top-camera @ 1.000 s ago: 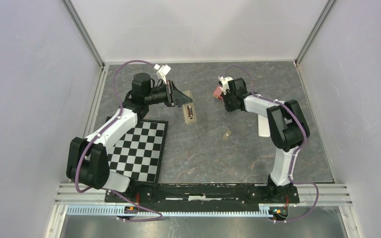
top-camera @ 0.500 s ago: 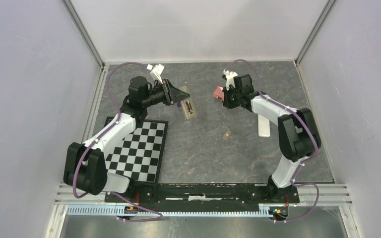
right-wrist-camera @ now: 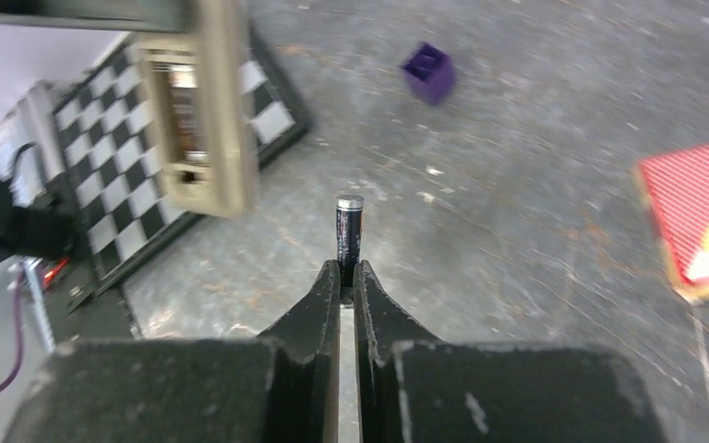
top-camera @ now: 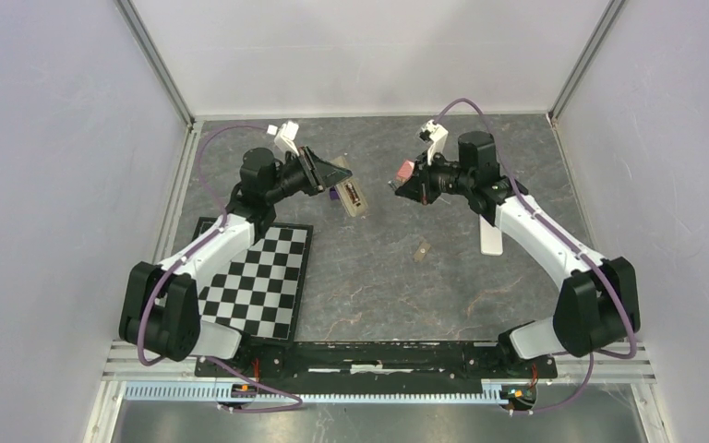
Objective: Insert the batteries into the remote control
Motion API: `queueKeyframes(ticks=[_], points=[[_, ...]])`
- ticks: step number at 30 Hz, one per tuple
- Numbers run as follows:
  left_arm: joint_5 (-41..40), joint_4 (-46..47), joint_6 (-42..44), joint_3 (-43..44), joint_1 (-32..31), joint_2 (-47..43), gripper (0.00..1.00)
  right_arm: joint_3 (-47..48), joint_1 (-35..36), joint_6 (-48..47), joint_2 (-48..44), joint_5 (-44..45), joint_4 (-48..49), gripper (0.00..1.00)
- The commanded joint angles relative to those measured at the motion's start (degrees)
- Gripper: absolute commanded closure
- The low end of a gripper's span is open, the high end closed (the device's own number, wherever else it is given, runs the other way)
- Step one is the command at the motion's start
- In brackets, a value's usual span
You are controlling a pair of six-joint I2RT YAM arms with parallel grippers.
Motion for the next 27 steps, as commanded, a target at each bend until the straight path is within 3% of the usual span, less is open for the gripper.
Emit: queueKeyframes(ticks=[1,6,10,16,27], points=[[0.86,10.59,-6.63,-1.77,-0.79,0.89,0.98,-0.13,4.03,-2.04,-4.26,-11.95,3.39,0.99],[-1.52,14.2,-9.3,-4.25,-2.57,0.67,0.98,1.17,7.72,0.61,-6.1,-9.23,3.41,0.97],[-5.41,18.41,-12.49,-7.45,-4.1,-0.63,0.98,2.06,9.54,4.93,-6.63,-2.21,3.24,0.96],[-10.48,25.82,-20.89,-12.39,-4.84,-0.87,0.98,2.47,11.01,10.19,-7.23,4.06,2.9,0.98],[-11.24,34.32,-28.4,-15.23,-4.86,2.81,0.98,5.43,14.03,10.1,-5.62,9.38,-2.79,1.0]])
